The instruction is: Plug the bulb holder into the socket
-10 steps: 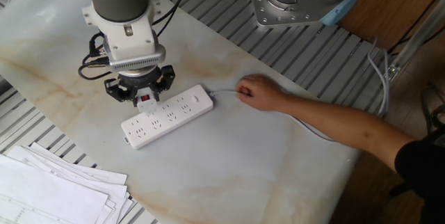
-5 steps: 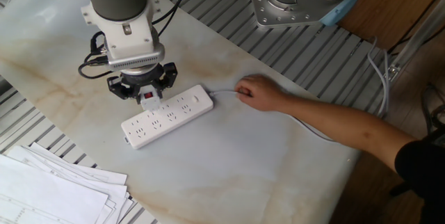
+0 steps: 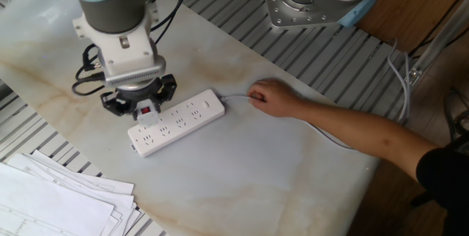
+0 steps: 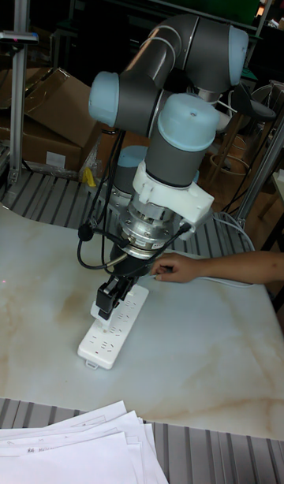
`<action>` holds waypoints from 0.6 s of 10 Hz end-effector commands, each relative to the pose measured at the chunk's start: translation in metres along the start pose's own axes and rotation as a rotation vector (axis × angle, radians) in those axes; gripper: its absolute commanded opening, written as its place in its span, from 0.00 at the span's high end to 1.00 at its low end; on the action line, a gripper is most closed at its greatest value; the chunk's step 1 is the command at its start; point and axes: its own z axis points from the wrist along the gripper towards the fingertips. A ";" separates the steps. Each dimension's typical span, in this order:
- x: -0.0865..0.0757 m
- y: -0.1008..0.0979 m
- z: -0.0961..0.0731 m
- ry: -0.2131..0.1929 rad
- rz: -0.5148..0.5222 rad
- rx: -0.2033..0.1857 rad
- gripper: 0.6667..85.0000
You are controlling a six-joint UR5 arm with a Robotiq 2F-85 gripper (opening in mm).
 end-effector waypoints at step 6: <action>-0.014 -0.011 0.011 -0.020 0.028 -0.003 0.99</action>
